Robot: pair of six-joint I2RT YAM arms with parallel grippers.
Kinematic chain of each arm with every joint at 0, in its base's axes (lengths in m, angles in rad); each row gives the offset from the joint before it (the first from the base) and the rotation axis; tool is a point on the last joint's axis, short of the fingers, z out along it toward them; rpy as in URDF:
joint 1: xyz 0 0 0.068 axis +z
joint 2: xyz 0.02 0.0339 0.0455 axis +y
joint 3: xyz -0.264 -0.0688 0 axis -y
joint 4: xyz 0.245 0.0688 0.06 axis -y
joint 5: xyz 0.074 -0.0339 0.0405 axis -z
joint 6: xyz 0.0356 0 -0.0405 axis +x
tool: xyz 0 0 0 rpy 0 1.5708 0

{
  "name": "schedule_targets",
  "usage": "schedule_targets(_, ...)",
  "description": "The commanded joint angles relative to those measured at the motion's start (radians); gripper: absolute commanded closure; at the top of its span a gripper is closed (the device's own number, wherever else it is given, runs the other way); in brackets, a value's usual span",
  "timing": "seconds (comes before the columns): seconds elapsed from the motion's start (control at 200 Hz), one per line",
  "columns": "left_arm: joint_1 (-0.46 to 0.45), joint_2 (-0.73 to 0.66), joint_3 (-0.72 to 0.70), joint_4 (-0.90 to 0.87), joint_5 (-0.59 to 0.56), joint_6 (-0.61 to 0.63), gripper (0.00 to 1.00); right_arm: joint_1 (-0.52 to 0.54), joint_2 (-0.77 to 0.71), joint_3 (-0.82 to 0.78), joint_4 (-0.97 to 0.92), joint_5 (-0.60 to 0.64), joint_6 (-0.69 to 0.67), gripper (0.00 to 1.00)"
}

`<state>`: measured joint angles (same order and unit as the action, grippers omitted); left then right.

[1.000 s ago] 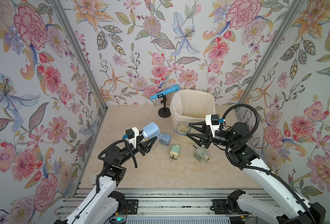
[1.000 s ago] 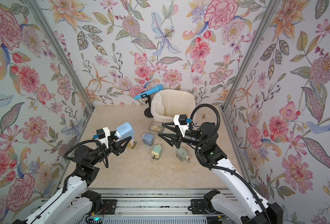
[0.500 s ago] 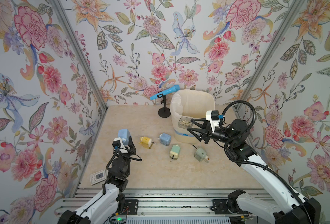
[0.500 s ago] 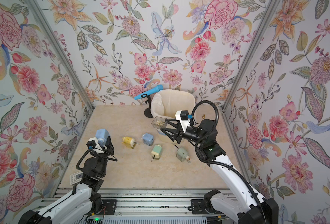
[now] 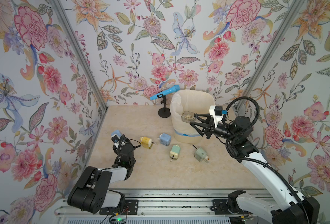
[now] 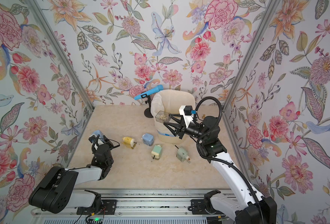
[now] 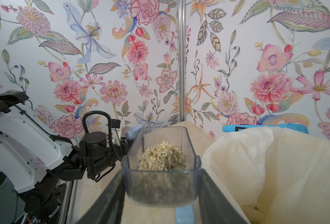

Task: Take out the pencil sharpener tray and clean the shavings
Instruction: Place the pencil sharpener at the center of the board.

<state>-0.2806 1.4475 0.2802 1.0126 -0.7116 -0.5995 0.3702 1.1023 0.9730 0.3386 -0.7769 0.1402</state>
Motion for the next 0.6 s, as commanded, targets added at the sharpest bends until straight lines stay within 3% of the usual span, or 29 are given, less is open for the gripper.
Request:
schedule_targets(0.0, -0.001, 0.106, 0.028, 0.018, -0.083, -0.179, 0.66, -0.011, 0.006, 0.025, 0.047, -0.013, 0.025, 0.61)
schedule_targets(0.13, -0.023, 0.131, 0.073, -0.131, -0.150, -0.230, 0.63, -0.023, -0.004, 0.027, 0.030, -0.016, 0.018, 0.61)
schedule_targets(0.18, -0.023, 0.158, 0.096, -0.163, -0.139, -0.237, 0.59, -0.026, -0.003, 0.028, 0.034, -0.016, 0.020, 0.60)
schedule_targets(0.235, -0.002, 0.189, 0.120, -0.236, -0.071, -0.339, 0.57, -0.030, 0.003, 0.029, 0.043, -0.017, 0.026, 0.60)
schedule_targets(0.335, -0.008, 0.263, 0.109, -0.184, -0.012, -0.400, 0.58, -0.035, 0.020, 0.035, 0.048, -0.025, 0.033, 0.60)
schedule_targets(0.505, -0.023, 0.275, 0.113, -0.164, -0.021, -0.372, 0.55, -0.042, 0.016, 0.034, 0.040, -0.024, 0.028, 0.60)
schedule_targets(0.595, -0.027, 0.282, 0.162, -0.241, 0.011, -0.340, 0.46, -0.044, 0.016, 0.028, 0.049, -0.022, 0.033, 0.59)
